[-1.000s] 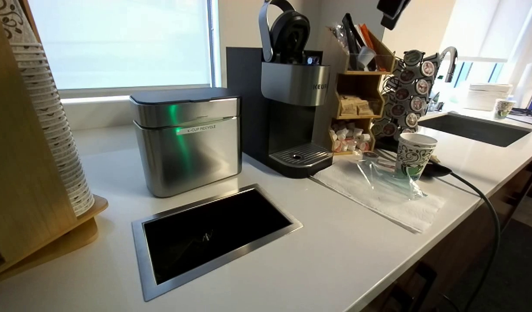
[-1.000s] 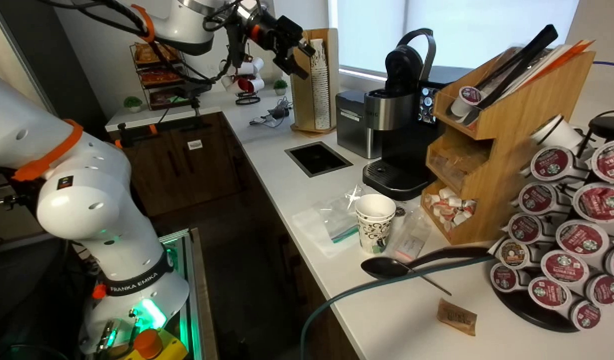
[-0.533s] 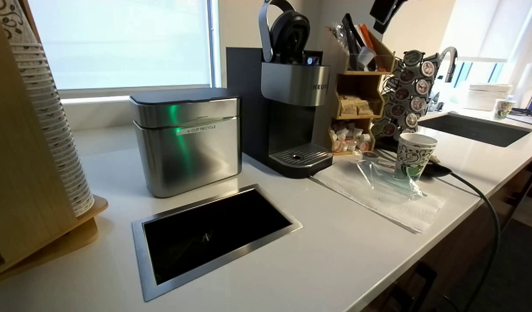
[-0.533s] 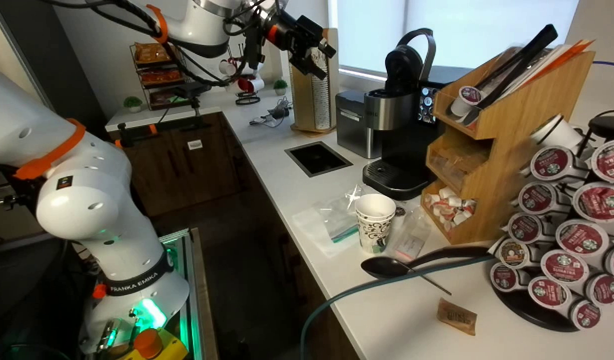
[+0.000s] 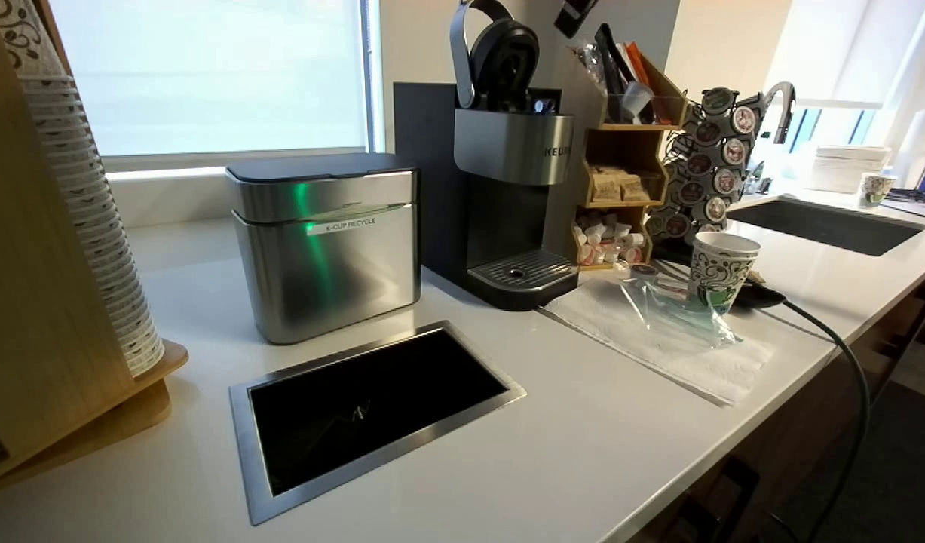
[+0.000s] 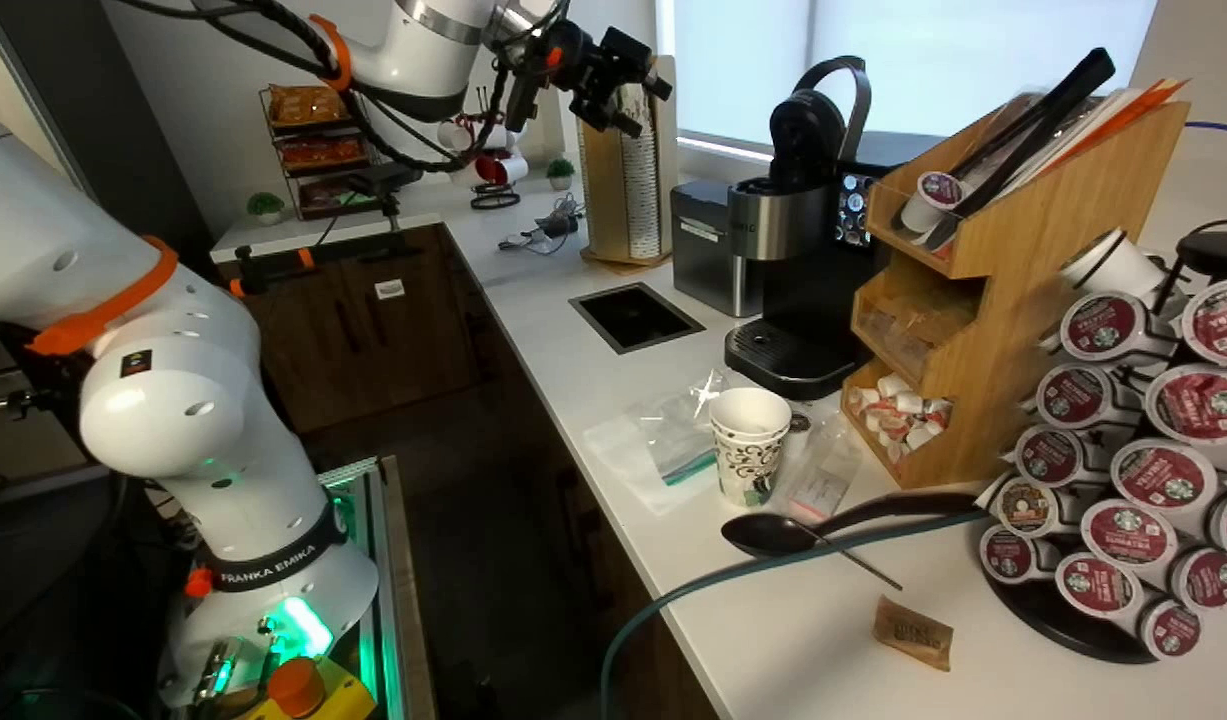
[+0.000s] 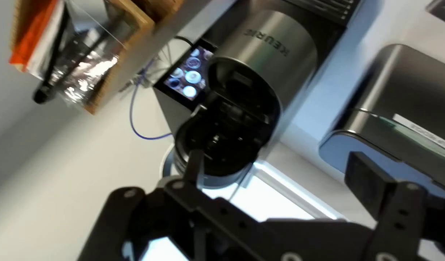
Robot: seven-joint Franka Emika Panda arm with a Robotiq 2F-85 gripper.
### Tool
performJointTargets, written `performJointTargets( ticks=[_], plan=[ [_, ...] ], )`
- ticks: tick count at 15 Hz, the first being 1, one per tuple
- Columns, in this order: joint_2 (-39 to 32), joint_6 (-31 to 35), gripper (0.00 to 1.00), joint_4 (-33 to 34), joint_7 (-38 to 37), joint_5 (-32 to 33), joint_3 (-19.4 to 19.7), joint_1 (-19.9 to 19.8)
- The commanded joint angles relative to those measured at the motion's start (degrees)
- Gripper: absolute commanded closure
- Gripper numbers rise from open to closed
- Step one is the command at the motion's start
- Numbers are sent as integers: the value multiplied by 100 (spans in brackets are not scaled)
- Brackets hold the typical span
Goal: Open the recycling bin
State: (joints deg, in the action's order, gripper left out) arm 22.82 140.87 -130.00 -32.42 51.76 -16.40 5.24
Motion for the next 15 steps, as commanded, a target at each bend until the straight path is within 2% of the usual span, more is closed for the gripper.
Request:
performJointTargets(
  ticks=[1, 2, 4, 5, 8, 11, 15],
  plan=[
    [-444, 591, 0, 109, 1066, -493, 249, 292],
    [-536, 679, 0, 145, 1464, -546, 290, 300],
    [-521, 896, 0, 198, 1397, -366, 277, 116],
    [-448, 682, 0, 109, 1199, -385, 161, 112],
    [-480, 797, 0, 178, 1335, -390, 231, 75],
    [-932, 439, 0, 526, 2320, -375, 131, 245],
    [-1772, 153, 0, 1214, 3188, -230, -82, 425]
  ],
)
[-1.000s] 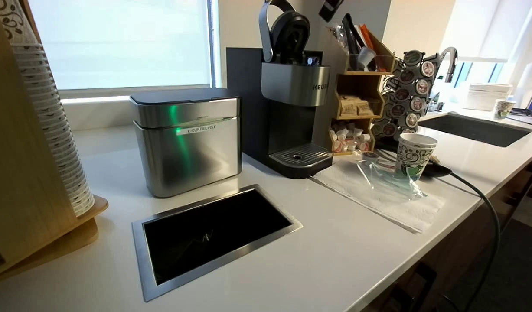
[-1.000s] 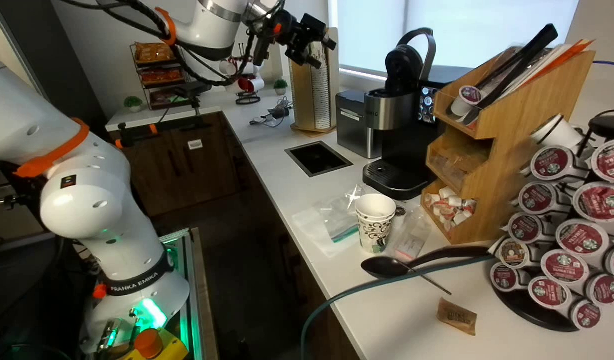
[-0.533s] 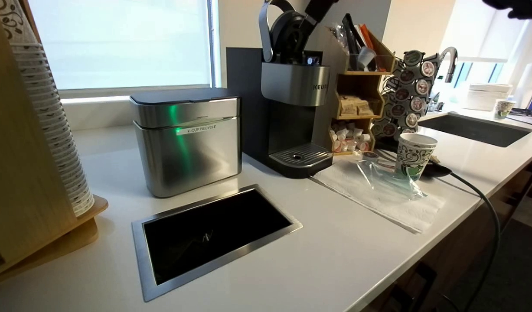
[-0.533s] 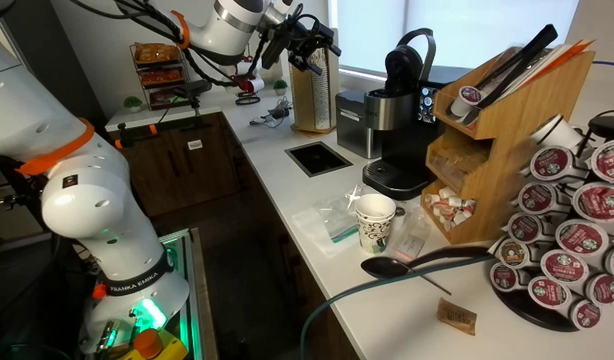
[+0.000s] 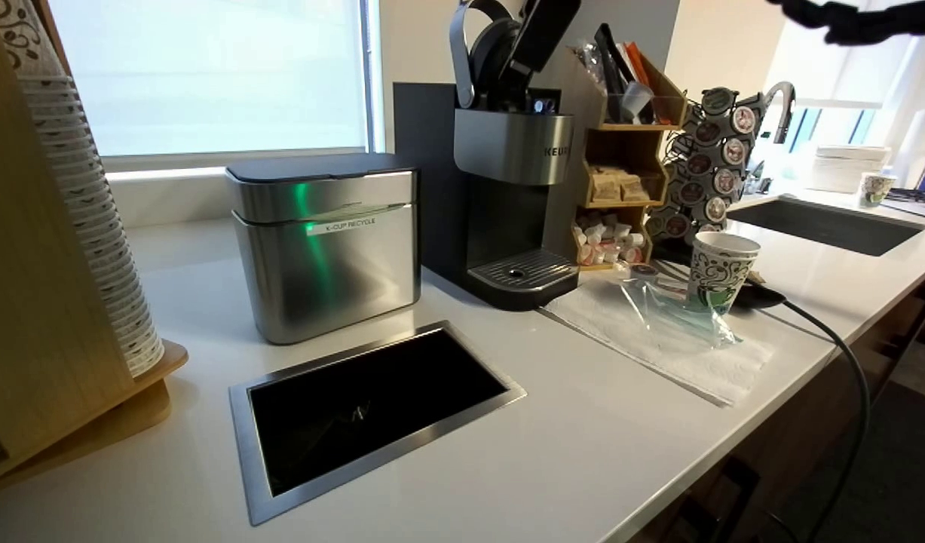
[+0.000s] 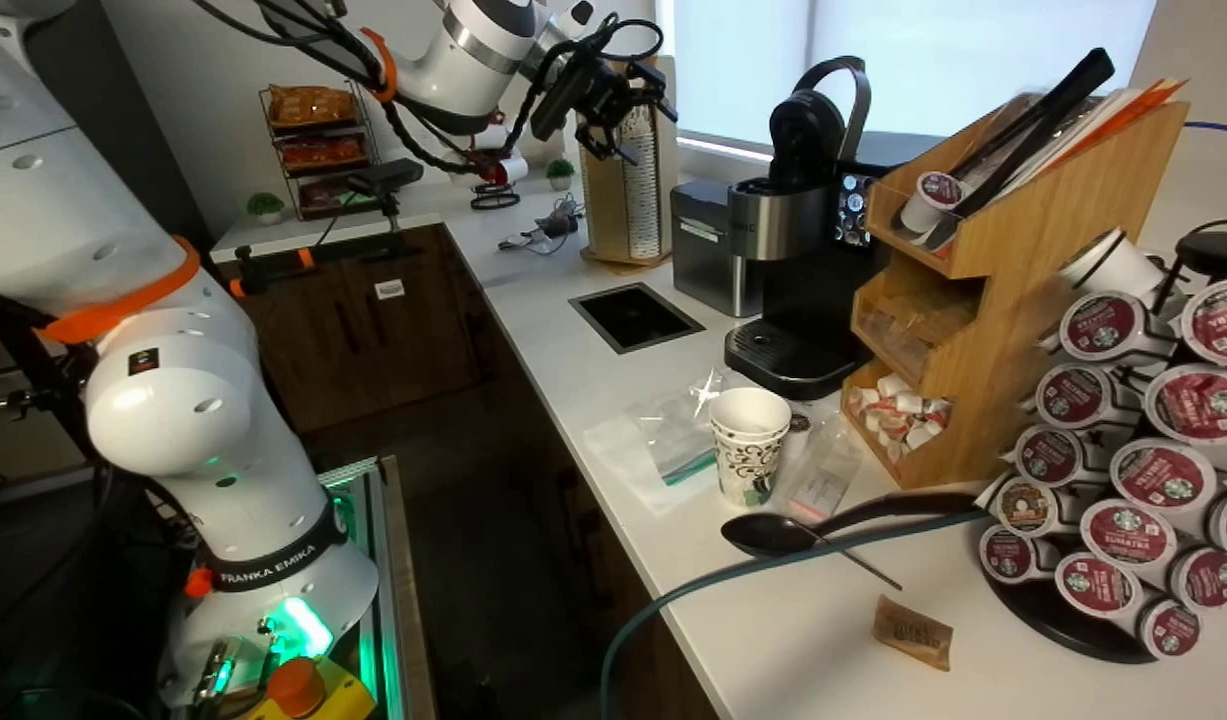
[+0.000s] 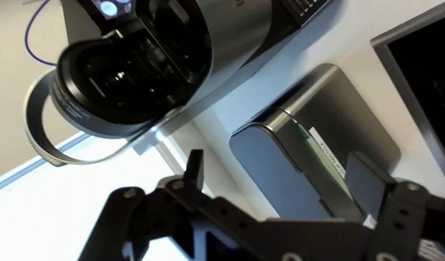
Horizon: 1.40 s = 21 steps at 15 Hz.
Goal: Open the recycling bin
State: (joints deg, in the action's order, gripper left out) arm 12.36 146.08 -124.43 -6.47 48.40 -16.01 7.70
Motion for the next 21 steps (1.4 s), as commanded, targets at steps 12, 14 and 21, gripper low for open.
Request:
performJointTargets(
  ticks=[12, 14, 21],
  plan=[
    [-2162, -712, 0, 2077, 2664, 518, 83, 586],
    [-2254, -714, 0, 2200, 2745, 516, 95, 595],
    [-2753, -909, 0, 2715, 2067, 1460, 253, 853]
  ],
)
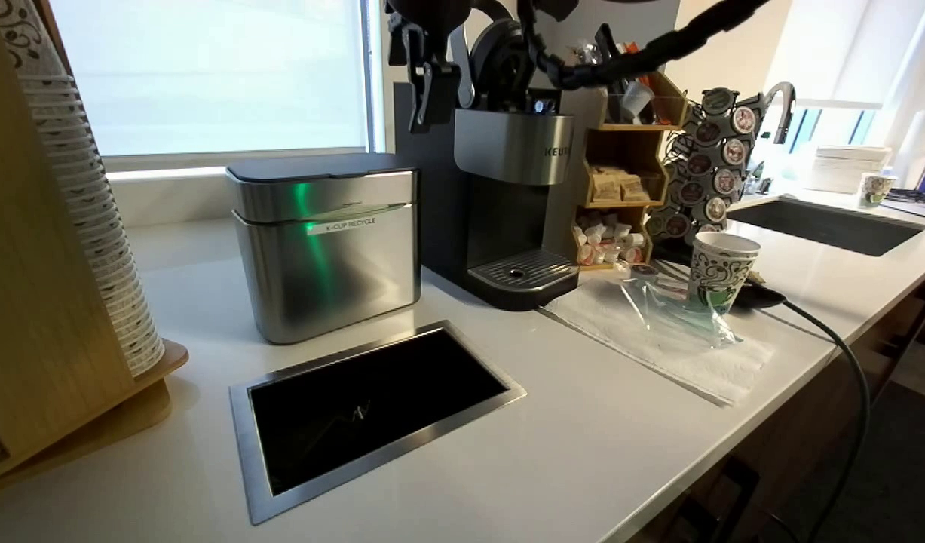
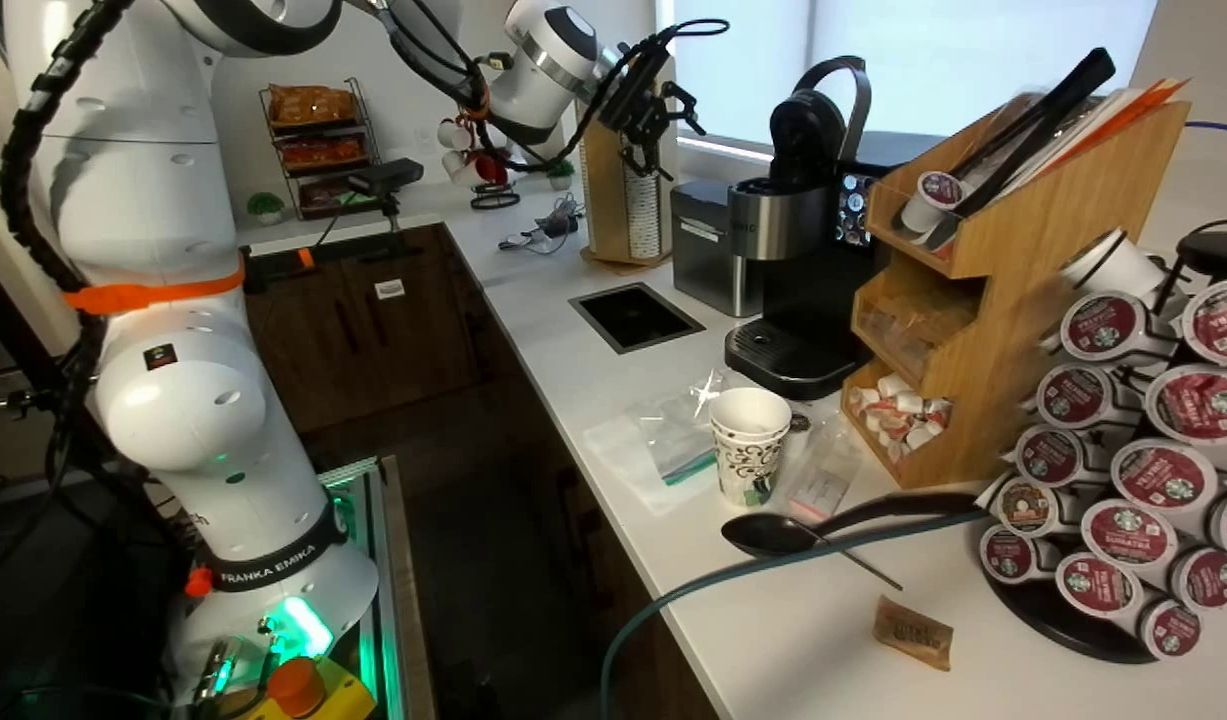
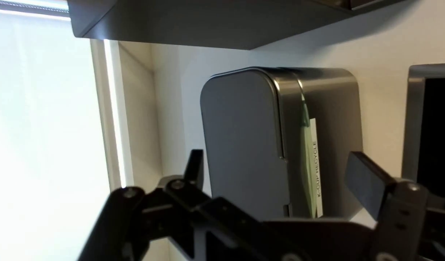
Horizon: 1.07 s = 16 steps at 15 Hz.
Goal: Open the recycling bin
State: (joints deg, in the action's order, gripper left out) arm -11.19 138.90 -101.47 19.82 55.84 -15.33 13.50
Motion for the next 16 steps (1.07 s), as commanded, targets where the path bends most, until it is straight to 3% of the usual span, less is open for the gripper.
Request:
performJointTargets(
  ticks=[1, 7, 16],
  plan=[
    [-510, -221, 0, 533, -780, 1035, 239, 340],
    [-1126, -284, 0, 1015, -1503, 1690, 289, 646],
    [-1243, -119, 0, 1036, -1514, 1438, 289, 584]
  ],
)
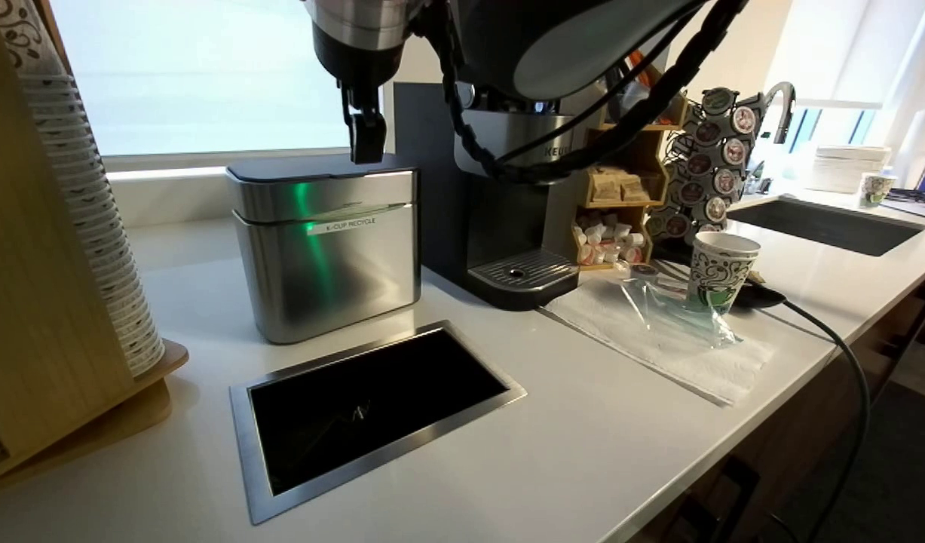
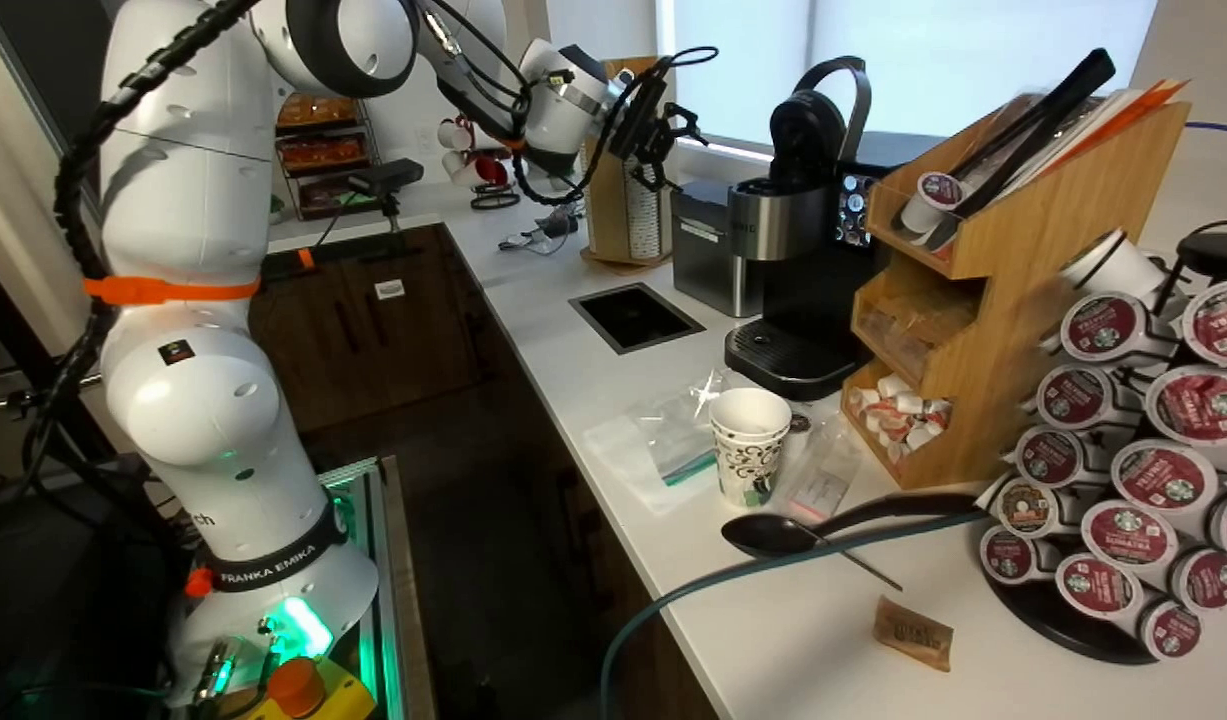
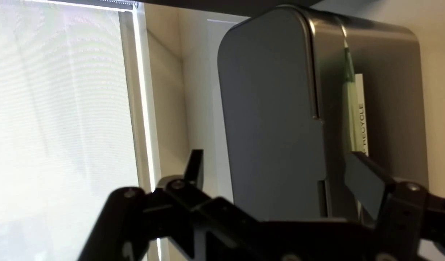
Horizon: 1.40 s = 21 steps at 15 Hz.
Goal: Open the recycling bin
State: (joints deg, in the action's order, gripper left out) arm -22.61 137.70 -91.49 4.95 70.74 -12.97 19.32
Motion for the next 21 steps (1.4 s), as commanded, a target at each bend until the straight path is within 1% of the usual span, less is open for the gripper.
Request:
performJointTargets(
  ticks=[1, 7, 11, 14, 19, 21],
  plan=[
    [-132, 6, 0, 27, 4, -113, 58, -26],
    [-379, 66, 0, 162, 87, -167, 129, -90],
    [-520, 80, 0, 418, 93, -78, 189, -58],
    [-649, 178, 0, 621, 224, -169, 156, -69],
    [-689, 280, 0, 557, 349, -401, 73, -54],
    [-703, 316, 0, 563, 240, -346, 127, -17]
  ],
)
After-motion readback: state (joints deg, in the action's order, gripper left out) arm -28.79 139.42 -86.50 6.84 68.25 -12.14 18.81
